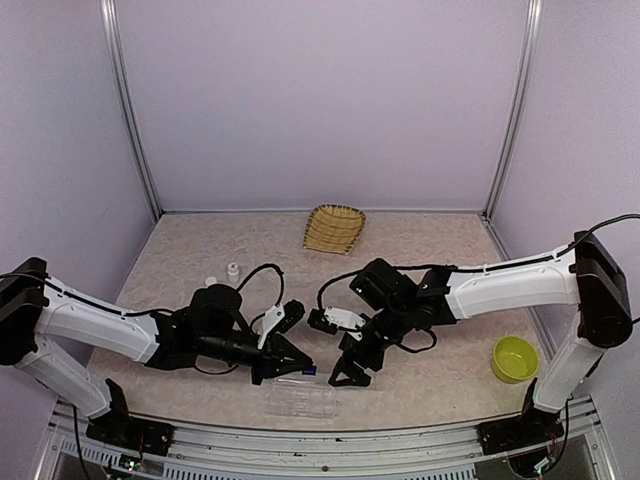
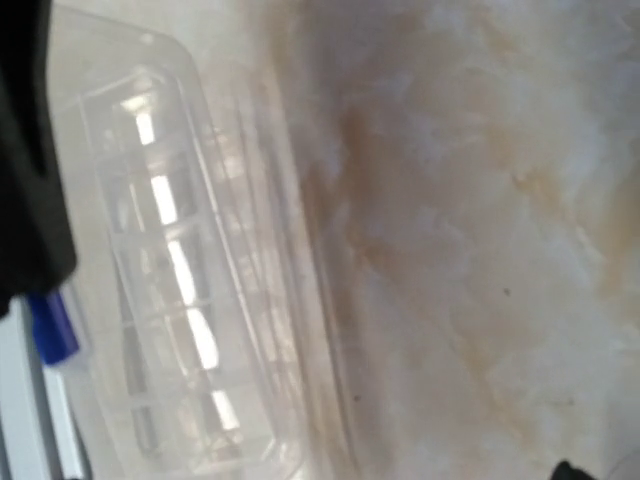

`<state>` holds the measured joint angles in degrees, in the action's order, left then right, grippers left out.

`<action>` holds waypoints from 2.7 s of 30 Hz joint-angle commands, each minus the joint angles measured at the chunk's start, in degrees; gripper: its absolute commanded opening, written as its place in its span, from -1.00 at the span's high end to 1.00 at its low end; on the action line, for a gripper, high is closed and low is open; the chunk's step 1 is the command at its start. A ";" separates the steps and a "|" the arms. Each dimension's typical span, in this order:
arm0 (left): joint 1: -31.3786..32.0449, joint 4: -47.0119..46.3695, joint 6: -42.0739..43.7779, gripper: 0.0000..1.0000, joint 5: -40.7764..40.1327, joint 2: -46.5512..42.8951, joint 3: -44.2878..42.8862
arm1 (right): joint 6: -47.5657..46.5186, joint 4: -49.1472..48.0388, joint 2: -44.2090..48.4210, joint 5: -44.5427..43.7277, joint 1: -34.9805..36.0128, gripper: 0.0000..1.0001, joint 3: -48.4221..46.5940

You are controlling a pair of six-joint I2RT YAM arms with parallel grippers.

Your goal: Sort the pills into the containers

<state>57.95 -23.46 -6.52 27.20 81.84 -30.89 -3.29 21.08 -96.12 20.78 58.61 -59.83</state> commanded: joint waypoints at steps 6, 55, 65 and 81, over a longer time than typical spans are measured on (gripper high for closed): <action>0.12 -9.96 -4.68 1.00 -5.23 2.66 1.73 | 1.13 -3.79 4.79 -1.44 -0.90 -0.97 4.25; -7.93 -32.44 -32.11 1.00 -13.66 8.17 9.79 | 21.95 -12.05 1.95 -34.23 12.64 -0.43 2.05; -7.24 -33.70 -34.99 1.00 -17.81 8.79 10.86 | 27.04 -12.50 -7.06 -40.33 15.08 -0.21 -0.64; -7.68 -39.25 -38.98 1.00 -17.70 11.72 12.78 | 28.58 -16.18 -8.76 -42.00 15.04 -0.12 -0.25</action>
<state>50.33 -60.18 -44.56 10.02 92.68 -18.83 24.73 7.55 -105.12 -20.93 73.30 -59.42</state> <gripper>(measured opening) 0.014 0.562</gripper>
